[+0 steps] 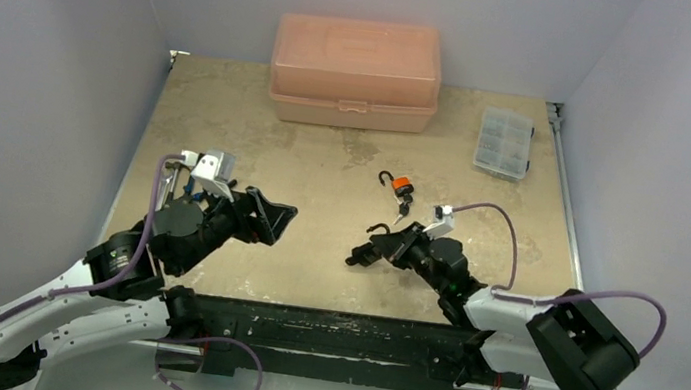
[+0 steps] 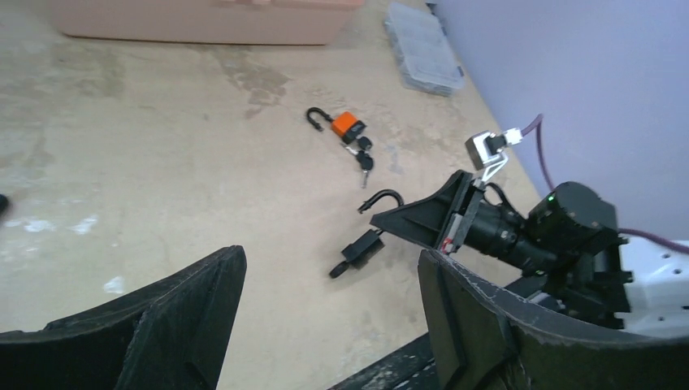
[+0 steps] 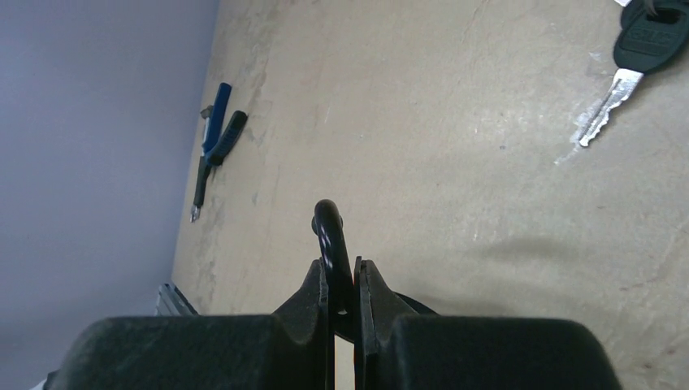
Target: Unlock with the key
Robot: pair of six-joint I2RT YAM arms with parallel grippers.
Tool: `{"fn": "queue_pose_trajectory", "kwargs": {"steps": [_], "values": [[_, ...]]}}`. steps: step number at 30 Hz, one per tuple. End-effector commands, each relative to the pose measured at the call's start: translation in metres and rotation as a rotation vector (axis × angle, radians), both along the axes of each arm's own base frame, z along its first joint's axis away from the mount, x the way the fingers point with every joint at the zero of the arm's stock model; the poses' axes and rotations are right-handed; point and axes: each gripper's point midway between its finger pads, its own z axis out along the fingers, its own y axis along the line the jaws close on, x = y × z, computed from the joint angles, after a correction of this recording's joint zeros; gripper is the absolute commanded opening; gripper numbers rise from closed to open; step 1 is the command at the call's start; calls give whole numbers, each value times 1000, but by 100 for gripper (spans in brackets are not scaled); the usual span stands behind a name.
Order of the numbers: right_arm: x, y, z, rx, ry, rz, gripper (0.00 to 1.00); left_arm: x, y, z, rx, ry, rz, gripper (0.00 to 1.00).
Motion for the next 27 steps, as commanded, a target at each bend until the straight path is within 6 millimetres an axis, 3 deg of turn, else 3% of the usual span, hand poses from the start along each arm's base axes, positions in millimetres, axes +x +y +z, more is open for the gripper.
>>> {"fn": "queue_pose_trajectory", "kwargs": {"steps": [1, 11, 17, 27], "values": [[30, 25, 61, 148, -165, -2, 0, 1, 35, -8, 179, -42, 65, 82], [61, 52, 43, 94, -182, 23, 0, -5, 55, 1, 122, -108, 93, 82], [76, 61, 24, 68, -162, 41, 0, -6, 55, 1, 119, -107, 93, 82], [94, 63, 15, 80, -155, 47, 0, -7, 56, 2, 107, -110, 89, 82]]}}
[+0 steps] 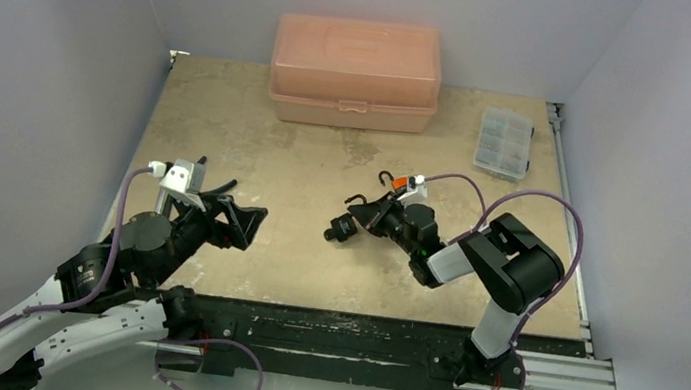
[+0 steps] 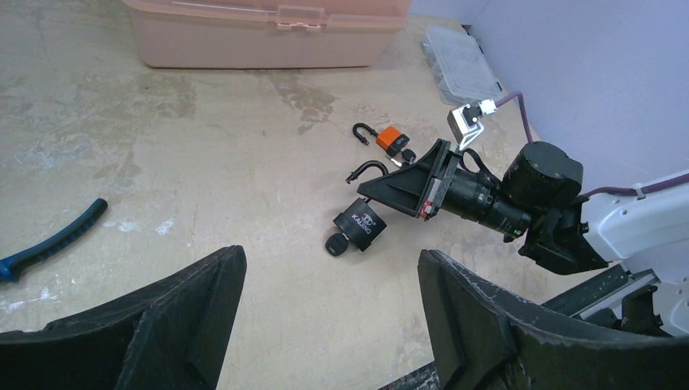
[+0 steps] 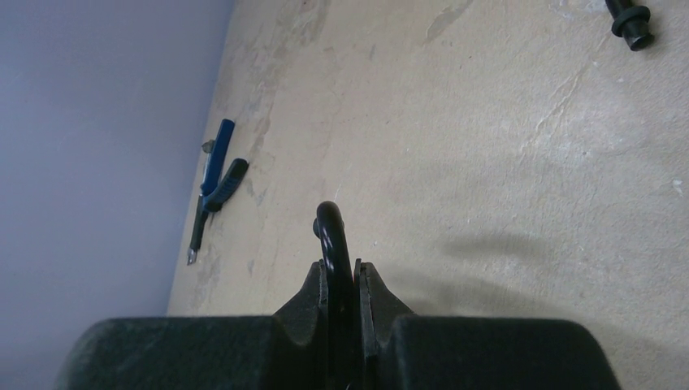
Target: Unlock with the key
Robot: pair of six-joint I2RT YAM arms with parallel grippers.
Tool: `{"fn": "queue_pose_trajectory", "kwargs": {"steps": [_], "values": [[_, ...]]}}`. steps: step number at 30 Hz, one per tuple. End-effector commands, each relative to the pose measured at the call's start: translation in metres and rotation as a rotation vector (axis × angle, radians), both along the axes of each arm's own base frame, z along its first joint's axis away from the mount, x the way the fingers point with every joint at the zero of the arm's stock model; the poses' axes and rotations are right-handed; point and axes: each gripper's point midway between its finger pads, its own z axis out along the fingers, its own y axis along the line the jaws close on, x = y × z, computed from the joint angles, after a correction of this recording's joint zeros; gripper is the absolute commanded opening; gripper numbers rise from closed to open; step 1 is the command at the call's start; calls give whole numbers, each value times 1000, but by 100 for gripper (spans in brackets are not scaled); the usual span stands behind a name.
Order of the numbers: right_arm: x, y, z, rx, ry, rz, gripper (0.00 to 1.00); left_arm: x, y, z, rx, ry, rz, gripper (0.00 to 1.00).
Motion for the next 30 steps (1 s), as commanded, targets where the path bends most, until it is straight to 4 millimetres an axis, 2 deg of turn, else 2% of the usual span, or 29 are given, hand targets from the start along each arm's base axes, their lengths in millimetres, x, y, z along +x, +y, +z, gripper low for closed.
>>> {"fn": "queue_pose_trajectory", "kwargs": {"steps": [1, 3, 4, 6, 8, 11, 16, 18, 20, 25, 30], "values": [[16, 9, 33, 61, -121, 17, 0, 1, 4, 3, 7, -22, 10, 82], [16, 9, 34, 70, -125, 23, 0, 1, 5, 4, 5, -24, 10, 82], [16, 9, 33, 75, -121, 26, 5, 1, 5, 3, 6, -23, 10, 82], [17, 7, 30, 84, -109, 28, 35, 0, 5, 4, 4, -24, 10, 82], [17, 4, 26, 95, -91, 27, 53, 0, 6, 5, 0, -27, 11, 82], [18, -2, 24, 102, -78, 19, 65, 0, 7, 5, -5, -29, 13, 82], [19, -12, 21, 67, -56, 4, 75, -1, 9, 7, -14, -34, 18, 82], [20, -17, 17, 29, -36, -8, 84, -1, 9, 7, -15, -34, 17, 82], [21, -24, 4, -41, 21, -39, 98, -1, 10, 7, -15, -33, 18, 82], [24, -33, -6, -207, 83, -33, 99, -1, 10, 6, -13, -32, 21, 81], [20, -40, 4, -302, 65, 1, 99, -1, 10, 6, -12, -32, 23, 81]]}}
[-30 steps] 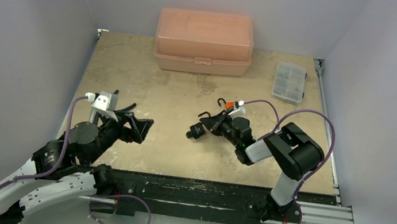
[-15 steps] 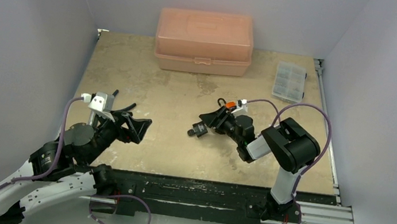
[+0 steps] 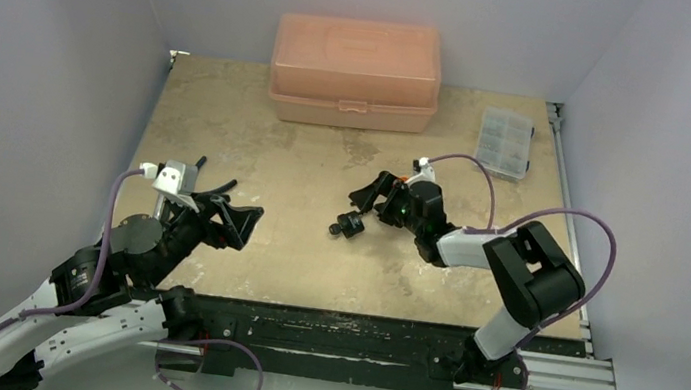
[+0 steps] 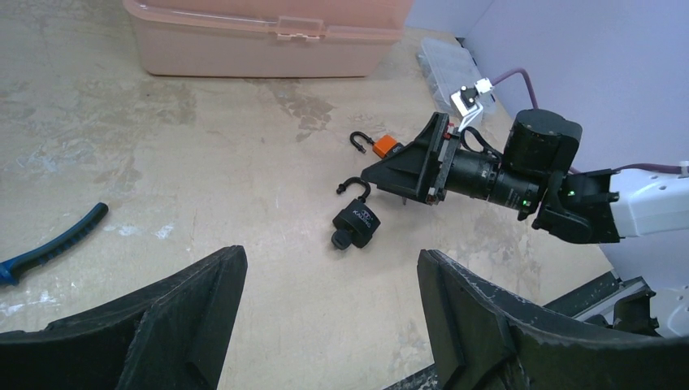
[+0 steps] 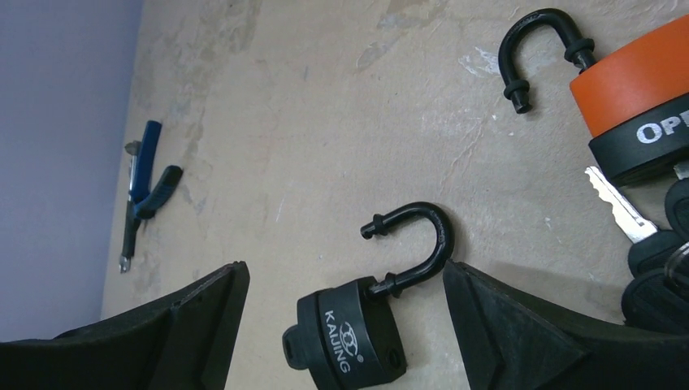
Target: Unlock with the key
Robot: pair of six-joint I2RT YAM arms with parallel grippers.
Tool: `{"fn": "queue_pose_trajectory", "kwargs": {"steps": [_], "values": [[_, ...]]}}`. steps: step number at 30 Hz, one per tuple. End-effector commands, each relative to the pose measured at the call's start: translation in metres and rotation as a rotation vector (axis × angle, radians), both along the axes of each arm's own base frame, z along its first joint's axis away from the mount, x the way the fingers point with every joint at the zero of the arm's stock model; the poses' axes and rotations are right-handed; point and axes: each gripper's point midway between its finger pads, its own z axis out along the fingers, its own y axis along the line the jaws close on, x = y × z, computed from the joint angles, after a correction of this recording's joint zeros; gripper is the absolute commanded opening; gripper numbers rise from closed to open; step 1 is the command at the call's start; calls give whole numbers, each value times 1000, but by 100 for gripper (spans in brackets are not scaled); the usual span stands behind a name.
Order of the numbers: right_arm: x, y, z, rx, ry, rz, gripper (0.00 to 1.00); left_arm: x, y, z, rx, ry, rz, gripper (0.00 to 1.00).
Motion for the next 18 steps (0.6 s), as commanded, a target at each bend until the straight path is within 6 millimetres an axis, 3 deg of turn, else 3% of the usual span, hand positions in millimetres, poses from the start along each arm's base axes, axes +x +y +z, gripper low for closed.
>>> {"fn": "queue_pose_trajectory", "kwargs": {"steps": [1, 7, 11, 15, 18], "values": [[-5, -15, 7, -144, -14, 27, 99, 2, 5, 0, 15, -14, 19, 81], [-8, -36, 43, -286, -85, 37, 99, 5, 0, -6, 44, 2, 15, 81], [-13, -51, 87, -308, -176, 0, 99, 9, -7, -12, 81, 17, 11, 81], [-15, -82, 132, -316, -237, -152, 99, 16, -13, -21, 131, 31, 22, 81], [-24, -96, 155, -286, -271, -213, 99, 29, 1, -31, 187, 47, 145, 83]]}}
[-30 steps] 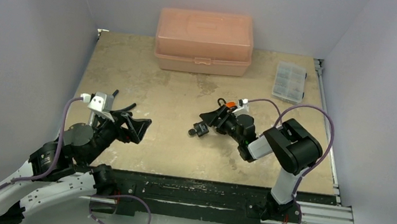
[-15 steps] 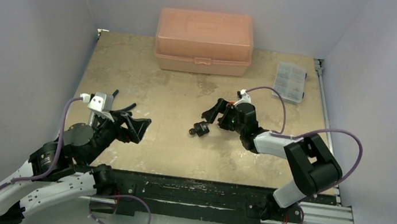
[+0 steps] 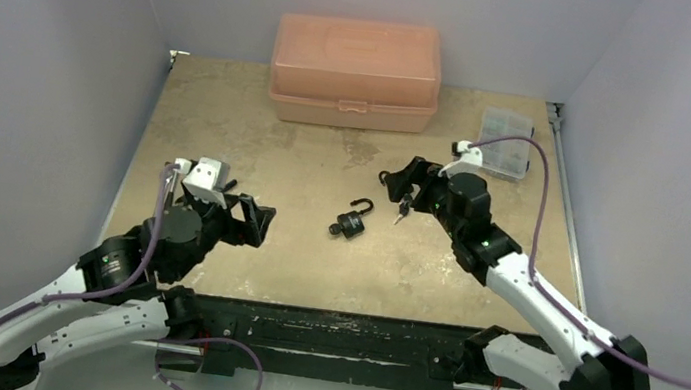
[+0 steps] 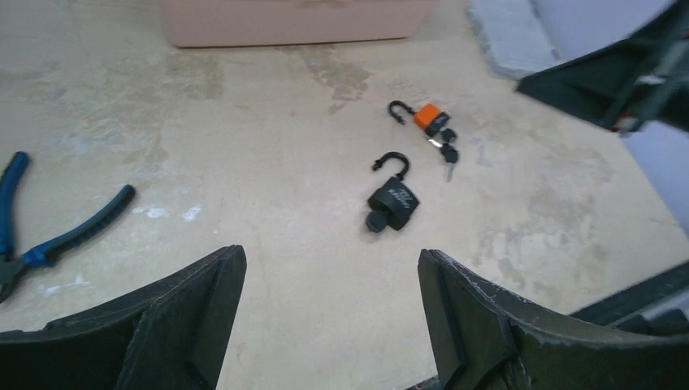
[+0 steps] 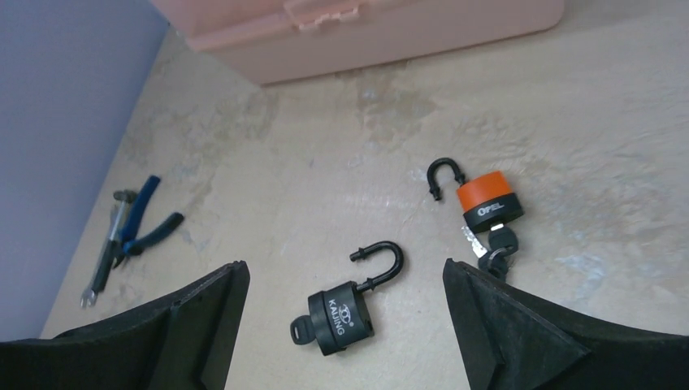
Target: Unlock with the key
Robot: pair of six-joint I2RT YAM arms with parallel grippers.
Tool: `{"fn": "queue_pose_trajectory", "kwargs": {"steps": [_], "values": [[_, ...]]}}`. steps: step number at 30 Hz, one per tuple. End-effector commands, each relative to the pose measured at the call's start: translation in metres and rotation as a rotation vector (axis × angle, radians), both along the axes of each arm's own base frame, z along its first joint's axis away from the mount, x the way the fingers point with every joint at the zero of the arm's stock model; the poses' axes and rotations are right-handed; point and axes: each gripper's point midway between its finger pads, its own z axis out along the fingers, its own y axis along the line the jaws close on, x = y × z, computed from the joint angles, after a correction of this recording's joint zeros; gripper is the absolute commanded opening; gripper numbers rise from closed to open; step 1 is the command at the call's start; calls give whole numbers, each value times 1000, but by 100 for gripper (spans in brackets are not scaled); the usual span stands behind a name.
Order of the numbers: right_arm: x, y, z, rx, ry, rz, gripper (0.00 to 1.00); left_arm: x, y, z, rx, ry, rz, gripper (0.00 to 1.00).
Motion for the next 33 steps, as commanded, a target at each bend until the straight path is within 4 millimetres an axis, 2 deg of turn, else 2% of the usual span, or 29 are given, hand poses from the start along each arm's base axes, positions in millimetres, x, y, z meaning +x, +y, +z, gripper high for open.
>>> {"fn": "queue_pose_trajectory", "kwargs": {"steps": [1, 3, 5, 8, 10, 13, 17, 22, 25, 28, 30, 33], "values": [[-6, -33, 37, -9, -69, -132, 99, 22, 27, -11, 93, -9, 215, 86], [-14, -39, 42, 13, -79, -145, 99, 28, 54, -17, 120, -3, 398, 98], [-20, -47, 43, 32, -88, -171, 99, 32, 80, -19, 156, -41, 573, 99], [-28, -56, 45, 58, -112, -198, 99, 37, 97, -22, 197, -107, 714, 99], [-33, -61, 50, 61, -146, -200, 99, 40, 101, -24, 205, -146, 771, 99], [-36, -72, 53, 43, -188, -227, 99, 49, 90, -28, 270, -196, 739, 99], [-43, -76, 57, 47, -202, -226, 99, 67, 69, -25, 337, -272, 630, 99], [-49, -80, 52, 51, -193, -231, 99, 110, 55, -42, 433, -230, 520, 99], [-51, -80, 49, 56, -179, -234, 99, 137, 64, -61, 463, -183, 519, 99], [-53, -79, 52, 65, -192, -216, 99, 160, 80, -96, 519, -119, 520, 99], [-55, -79, 55, 73, -205, -215, 99, 175, 94, -122, 480, -48, 515, 99], [-57, -82, 56, 83, -209, -225, 99, 191, 108, -137, 410, -7, 524, 99]]}}
